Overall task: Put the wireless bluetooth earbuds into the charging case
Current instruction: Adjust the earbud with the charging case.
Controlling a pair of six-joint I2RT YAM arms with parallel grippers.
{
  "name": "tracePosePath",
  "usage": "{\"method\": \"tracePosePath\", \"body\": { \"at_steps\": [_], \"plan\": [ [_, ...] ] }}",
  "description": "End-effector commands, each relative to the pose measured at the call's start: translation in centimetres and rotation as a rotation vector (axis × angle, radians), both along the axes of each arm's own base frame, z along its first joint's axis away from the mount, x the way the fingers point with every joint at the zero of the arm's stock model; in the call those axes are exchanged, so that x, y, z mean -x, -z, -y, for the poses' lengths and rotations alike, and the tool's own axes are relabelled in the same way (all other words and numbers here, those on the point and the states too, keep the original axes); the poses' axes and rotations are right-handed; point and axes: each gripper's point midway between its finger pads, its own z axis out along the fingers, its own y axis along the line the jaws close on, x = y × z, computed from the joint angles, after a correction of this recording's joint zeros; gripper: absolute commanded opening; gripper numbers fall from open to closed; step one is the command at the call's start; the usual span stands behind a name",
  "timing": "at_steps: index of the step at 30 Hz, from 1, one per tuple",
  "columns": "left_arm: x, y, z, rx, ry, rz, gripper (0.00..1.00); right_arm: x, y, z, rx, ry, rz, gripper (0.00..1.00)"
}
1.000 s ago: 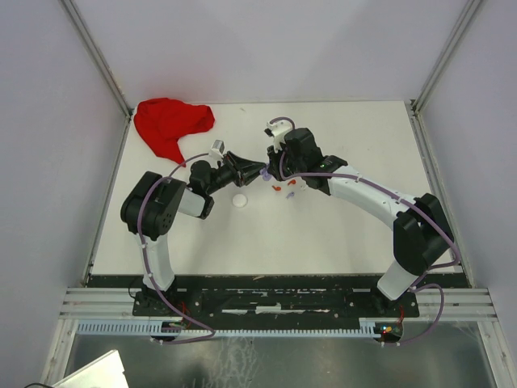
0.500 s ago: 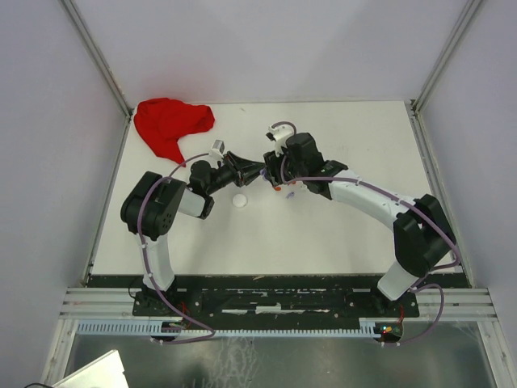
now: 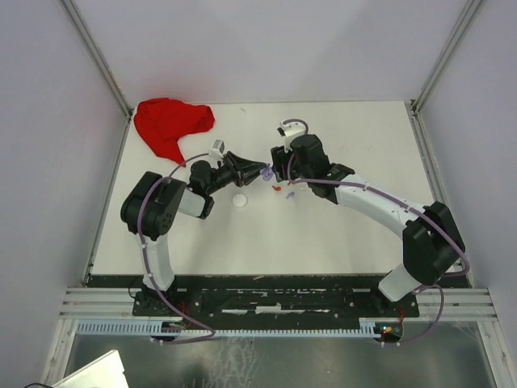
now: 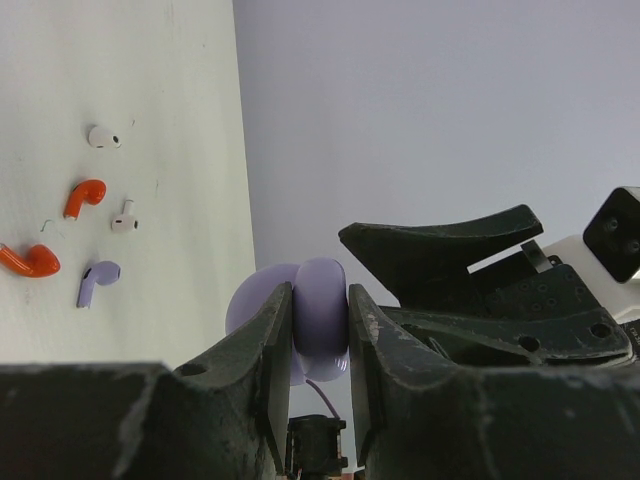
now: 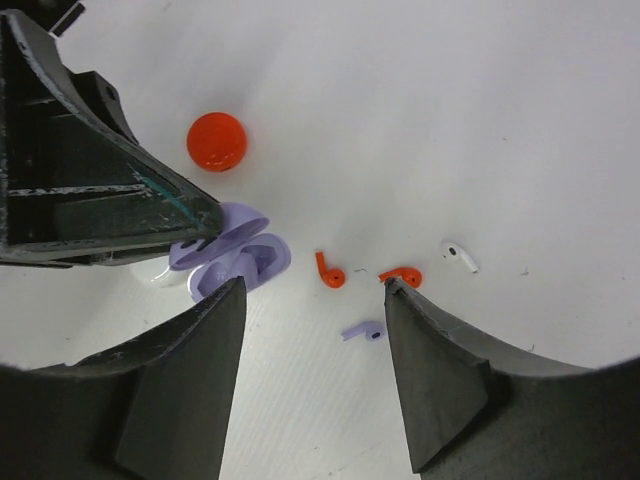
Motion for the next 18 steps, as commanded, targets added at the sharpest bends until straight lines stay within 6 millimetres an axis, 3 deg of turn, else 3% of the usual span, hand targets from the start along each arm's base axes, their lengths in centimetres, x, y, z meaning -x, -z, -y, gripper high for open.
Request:
{"method": "tracePosePath", "body": {
  "at_steps": [1, 18],
  "plan": [
    [0.7, -2.5, 0.1, 0.042, 0.021, 0.069, 0.03, -1.4, -2.0, 1.2, 0.008, 0.105, 0.045, 0.66],
    [1.3, -2.8, 0.6, 0.042, 0.045, 0.080, 0.03, -2.0, -0.7, -0.2, 0.019, 0.068, 0.009, 0.65]
  ]
}}
